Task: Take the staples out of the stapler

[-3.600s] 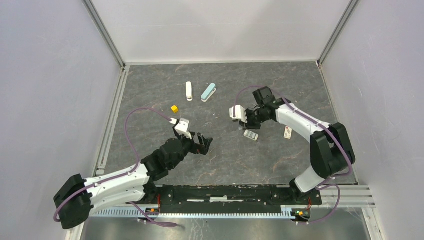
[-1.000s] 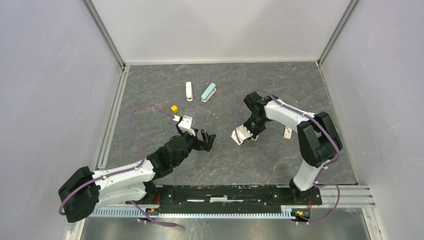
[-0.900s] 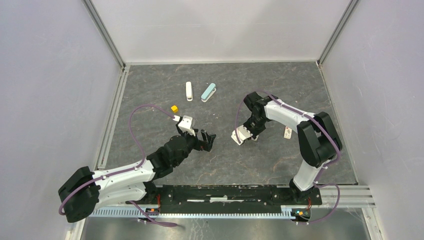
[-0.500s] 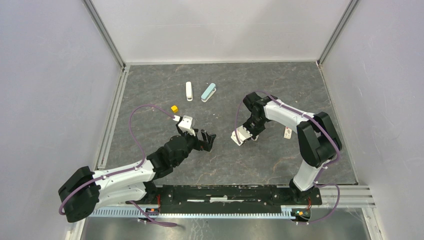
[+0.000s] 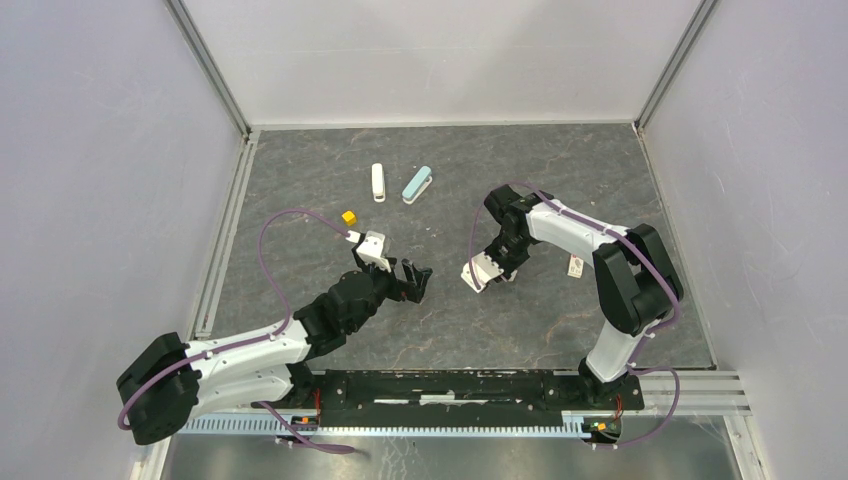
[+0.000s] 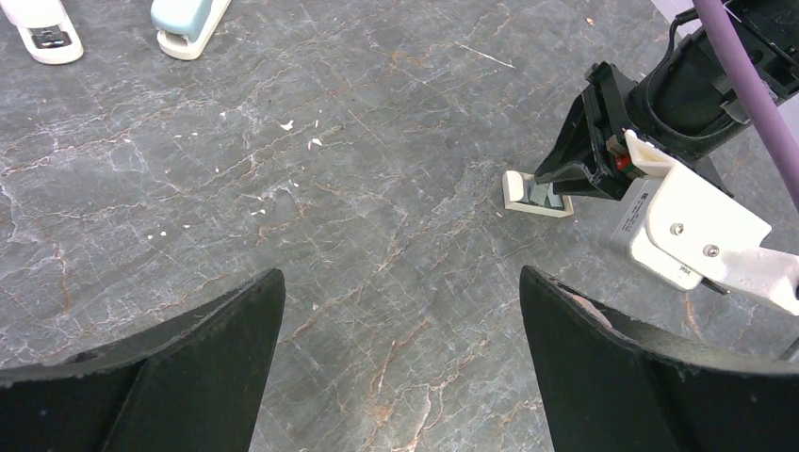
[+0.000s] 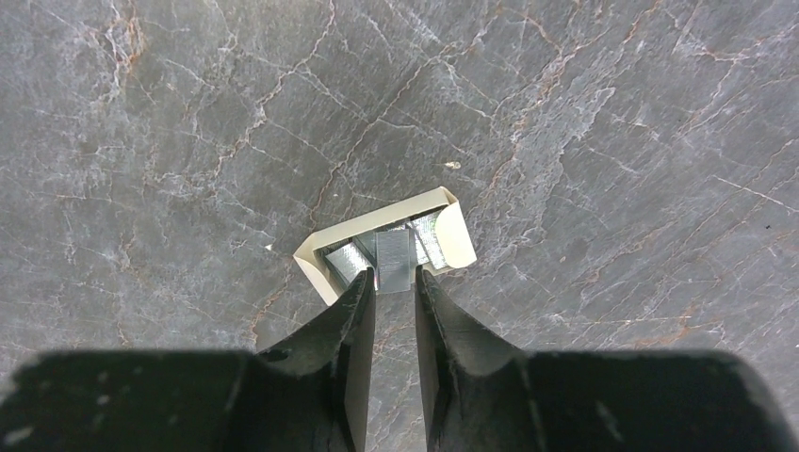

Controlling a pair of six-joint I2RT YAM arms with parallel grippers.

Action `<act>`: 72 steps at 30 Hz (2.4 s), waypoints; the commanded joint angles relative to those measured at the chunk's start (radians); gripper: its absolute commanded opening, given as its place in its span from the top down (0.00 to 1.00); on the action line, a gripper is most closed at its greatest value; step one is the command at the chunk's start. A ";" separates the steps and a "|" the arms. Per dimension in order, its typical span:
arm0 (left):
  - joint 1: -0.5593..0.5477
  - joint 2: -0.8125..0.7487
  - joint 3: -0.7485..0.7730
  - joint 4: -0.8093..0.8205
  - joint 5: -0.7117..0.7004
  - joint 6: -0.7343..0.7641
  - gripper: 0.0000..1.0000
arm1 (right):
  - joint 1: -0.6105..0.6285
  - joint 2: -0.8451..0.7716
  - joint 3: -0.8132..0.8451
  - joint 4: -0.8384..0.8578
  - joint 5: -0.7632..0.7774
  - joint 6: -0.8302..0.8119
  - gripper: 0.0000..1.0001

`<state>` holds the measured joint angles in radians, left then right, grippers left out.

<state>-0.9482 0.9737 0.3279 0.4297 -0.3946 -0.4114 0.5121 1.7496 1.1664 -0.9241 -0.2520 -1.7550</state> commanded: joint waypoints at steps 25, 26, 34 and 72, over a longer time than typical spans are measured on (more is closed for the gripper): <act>0.006 -0.032 -0.001 0.067 -0.017 -0.043 0.00 | 0.005 -0.030 -0.003 0.042 0.058 -0.023 0.73; 0.007 -0.032 -0.001 0.066 -0.018 -0.043 0.00 | 0.005 -0.030 -0.003 0.041 0.061 -0.024 0.73; 0.006 -0.028 -0.001 0.067 -0.020 -0.042 0.00 | 0.005 -0.021 -0.013 0.039 0.071 -0.032 0.73; 0.006 -0.034 -0.004 0.064 -0.027 -0.043 0.00 | 0.005 -0.024 -0.027 0.090 0.059 -0.016 0.74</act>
<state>-0.9482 0.9546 0.3214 0.4511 -0.3920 -0.4126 0.5133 1.7481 1.1473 -0.8543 -0.1825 -1.7432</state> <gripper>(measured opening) 0.996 0.264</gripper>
